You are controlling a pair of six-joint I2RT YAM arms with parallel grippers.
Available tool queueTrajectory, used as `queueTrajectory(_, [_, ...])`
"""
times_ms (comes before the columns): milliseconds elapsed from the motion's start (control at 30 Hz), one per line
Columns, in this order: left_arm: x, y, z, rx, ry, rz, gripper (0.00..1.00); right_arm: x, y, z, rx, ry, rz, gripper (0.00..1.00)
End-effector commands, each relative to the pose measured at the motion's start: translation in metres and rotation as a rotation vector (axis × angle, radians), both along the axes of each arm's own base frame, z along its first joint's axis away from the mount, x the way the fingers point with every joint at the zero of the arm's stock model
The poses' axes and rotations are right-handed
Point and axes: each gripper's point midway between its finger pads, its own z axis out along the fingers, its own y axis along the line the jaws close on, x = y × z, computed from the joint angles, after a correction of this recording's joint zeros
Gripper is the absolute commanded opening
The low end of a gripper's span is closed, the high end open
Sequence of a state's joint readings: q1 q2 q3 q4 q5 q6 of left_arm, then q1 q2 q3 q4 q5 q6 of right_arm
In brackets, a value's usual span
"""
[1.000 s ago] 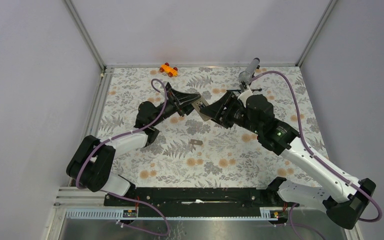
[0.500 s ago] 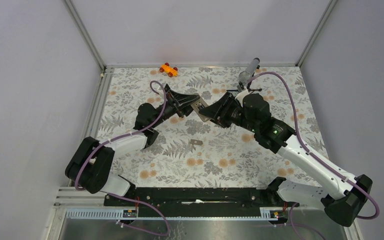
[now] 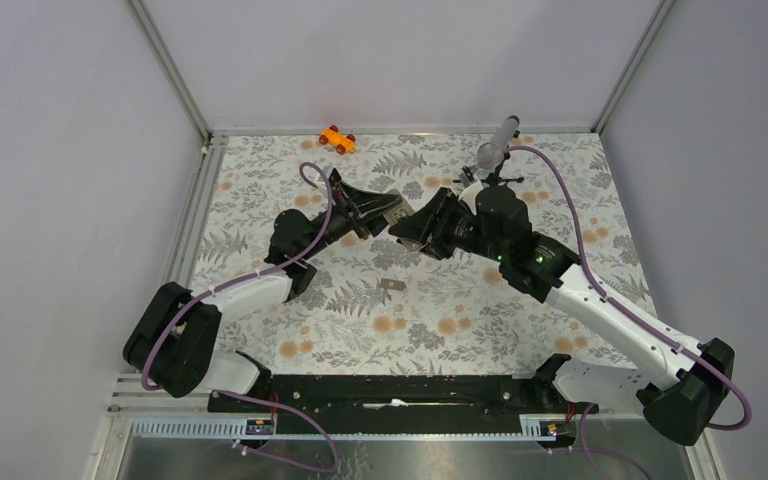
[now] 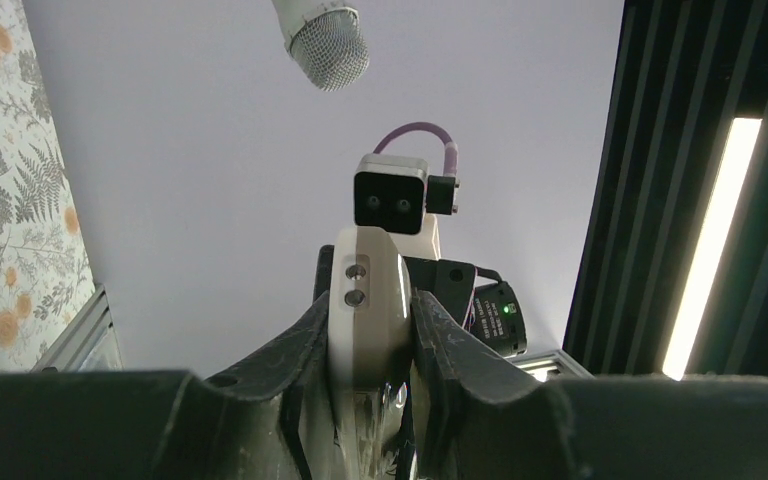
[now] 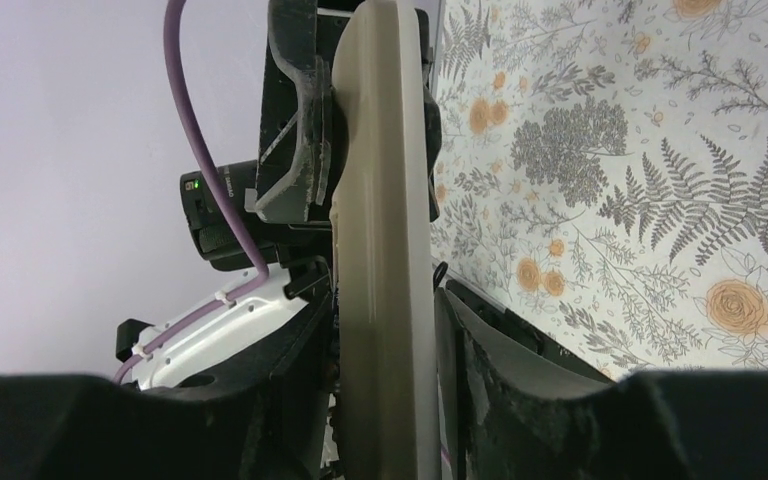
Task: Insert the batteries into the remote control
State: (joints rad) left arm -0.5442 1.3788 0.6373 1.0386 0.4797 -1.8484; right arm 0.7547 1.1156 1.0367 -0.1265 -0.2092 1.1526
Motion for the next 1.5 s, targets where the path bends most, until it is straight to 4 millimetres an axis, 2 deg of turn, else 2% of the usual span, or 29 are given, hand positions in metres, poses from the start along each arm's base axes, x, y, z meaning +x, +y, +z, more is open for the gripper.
queueTrajectory(0, [-0.018, -0.001, 0.043, -0.08, -0.142, -0.041, 0.0, -0.003, 0.004, -0.006, -0.009, 0.0, 0.032, 0.49])
queueTrajectory(100, [-0.018, 0.0, 0.042, -0.071, -0.149, -0.031, 0.0, -0.005, 0.001, 0.0, 0.001, -0.023, 0.031, 0.6])
queueTrajectory(200, [-0.016, -0.001, 0.036, -0.037, -0.159, -0.025, 0.0, -0.005, -0.004, 0.012, 0.012, -0.088, 0.02, 0.78])
queueTrajectory(300, [-0.013, 0.0, 0.028, 0.002, -0.175, -0.025, 0.0, -0.006, -0.008, 0.027, 0.006, -0.169, 0.031, 0.92])
queueTrajectory(367, [-0.011, 0.004, 0.022, 0.033, -0.187, -0.022, 0.0, -0.008, -0.009, 0.033, 0.002, -0.213, 0.047, 0.97])
queueTrajectory(467, [-0.012, 0.01, 0.018, 0.074, -0.233, -0.034, 0.0, -0.012, -0.013, 0.035, 0.0, -0.249, 0.057, 0.99])
queueTrajectory(567, [-0.017, 0.013, 0.019, 0.102, -0.273, -0.063, 0.0, -0.013, -0.016, 0.03, 0.004, -0.25, 0.05, 0.93])
queueTrajectory(767, [-0.023, 0.014, 0.023, 0.126, -0.304, -0.089, 0.0, -0.013, -0.012, 0.025, 0.005, -0.24, 0.077, 0.65])
queueTrajectory(867, [-0.023, 0.015, 0.025, 0.128, -0.308, -0.086, 0.0, -0.012, -0.011, 0.022, -0.001, -0.234, 0.079, 0.56])
queueTrajectory(1033, [-0.026, 0.015, 0.026, 0.128, -0.311, -0.085, 0.0, -0.013, -0.007, 0.016, -0.012, -0.214, 0.103, 0.49])
queueTrajectory(1233, [-0.026, 0.016, 0.029, 0.13, -0.315, -0.081, 0.0, -0.012, 0.0, 0.0, -0.054, -0.178, 0.145, 0.51])
queueTrajectory(1333, [-0.027, 0.016, 0.03, 0.127, -0.318, -0.08, 0.0, -0.01, -0.002, -0.004, -0.072, -0.17, 0.132, 0.4])
queueTrajectory(1367, [-0.027, 0.016, 0.031, 0.127, -0.321, -0.081, 0.0, -0.01, -0.003, -0.008, -0.081, -0.161, 0.126, 0.33])
queueTrajectory(1467, [-0.029, 0.016, 0.033, 0.128, -0.327, -0.084, 0.0, -0.01, -0.004, -0.013, -0.089, -0.147, 0.122, 0.3])
